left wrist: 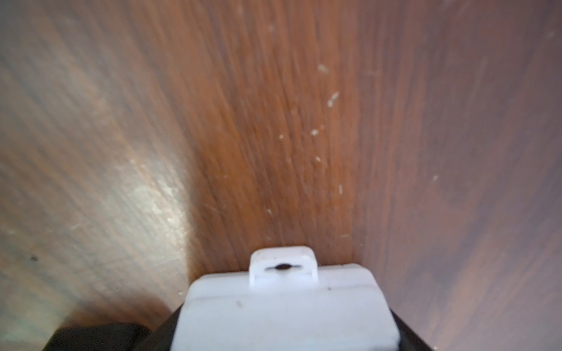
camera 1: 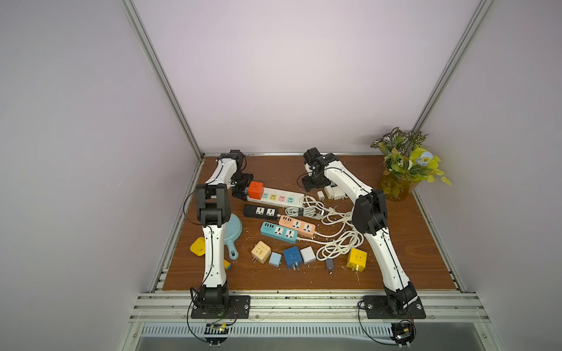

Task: Pull the plug off the socket
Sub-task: Place the plug at the center of the board, then remove the plug from the socket.

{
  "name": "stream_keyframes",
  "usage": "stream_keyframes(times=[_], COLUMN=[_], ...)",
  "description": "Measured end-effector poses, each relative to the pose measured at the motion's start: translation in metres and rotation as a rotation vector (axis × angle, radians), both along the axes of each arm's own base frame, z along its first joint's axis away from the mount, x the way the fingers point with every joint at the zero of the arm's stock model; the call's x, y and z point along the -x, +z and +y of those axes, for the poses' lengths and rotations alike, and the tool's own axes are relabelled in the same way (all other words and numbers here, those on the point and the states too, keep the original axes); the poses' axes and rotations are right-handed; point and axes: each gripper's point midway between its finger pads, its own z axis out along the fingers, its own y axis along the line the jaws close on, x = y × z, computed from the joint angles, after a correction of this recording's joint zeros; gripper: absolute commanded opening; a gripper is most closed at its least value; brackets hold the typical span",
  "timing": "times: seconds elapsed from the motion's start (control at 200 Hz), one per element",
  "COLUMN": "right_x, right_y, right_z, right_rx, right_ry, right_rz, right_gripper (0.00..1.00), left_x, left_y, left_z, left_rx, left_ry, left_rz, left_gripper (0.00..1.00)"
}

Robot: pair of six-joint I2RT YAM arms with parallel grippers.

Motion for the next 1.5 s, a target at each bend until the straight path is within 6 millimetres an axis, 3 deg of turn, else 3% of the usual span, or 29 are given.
stream_keyframes(times=[0.135, 0.225, 0.34, 0.395, 0.46, 0.801, 1.056, 1.261, 1.386, 1.496], right_x=[0.015, 0.031, 0.057, 0.066, 0.071, 0.043, 0.027, 0.031, 0.033, 0.034], right_y=[0.043, 0.061, 0.062, 0.056, 0.049, -0.001, 0.0, 0.0, 0.0, 0.001], right_z=[0.071, 0.117, 0.17, 0.183, 0.197, 0.225, 0.247, 0.258, 0.258, 0.259], right_rx=[-0.152, -0.255, -0.352, -0.379, -0.404, -0.409, -0.475, -0.531, -0.536, -0.534], right_ry=[0.227, 0.392, 0.608, 0.685, 0.769, 0.848, 0.825, 0.832, 0.837, 0.846], right_rz=[-0.162, -0.271, -0.369, -0.386, -0.413, -0.455, -0.471, -0.448, -0.437, -0.436], right_gripper=[0.85, 0.86, 0.88, 0.99, 0.99, 0.99, 0.92, 0.7, 0.42, 0.24], left_x=[0.0, 0.0, 0.0, 0.0, 0.0, 0.0, 0.001, 0.001, 0.0, 0.001], left_y=[0.0, 0.0, 0.0, 0.0, -0.001, -0.001, -0.001, -0.001, -0.001, -0.001], left_z=[0.0, 0.0, 0.0, 0.0, 0.0, 0.0, 0.0, 0.0, 0.0, 0.0], left_rx=[0.0, 0.0, 0.0, 0.001, 0.001, 0.001, 0.0, 0.0, 0.0, 0.0], left_ry=[0.0, -0.001, -0.001, -0.001, -0.001, -0.003, -0.003, -0.003, -0.003, -0.003], left_rz=[0.0, 0.0, 0.001, 0.0, -0.001, -0.005, -0.006, -0.008, -0.008, -0.007], left_gripper=[0.17, 0.17, 0.18, 0.18, 0.17, 0.17, 0.17, 0.17, 0.16, 0.15])
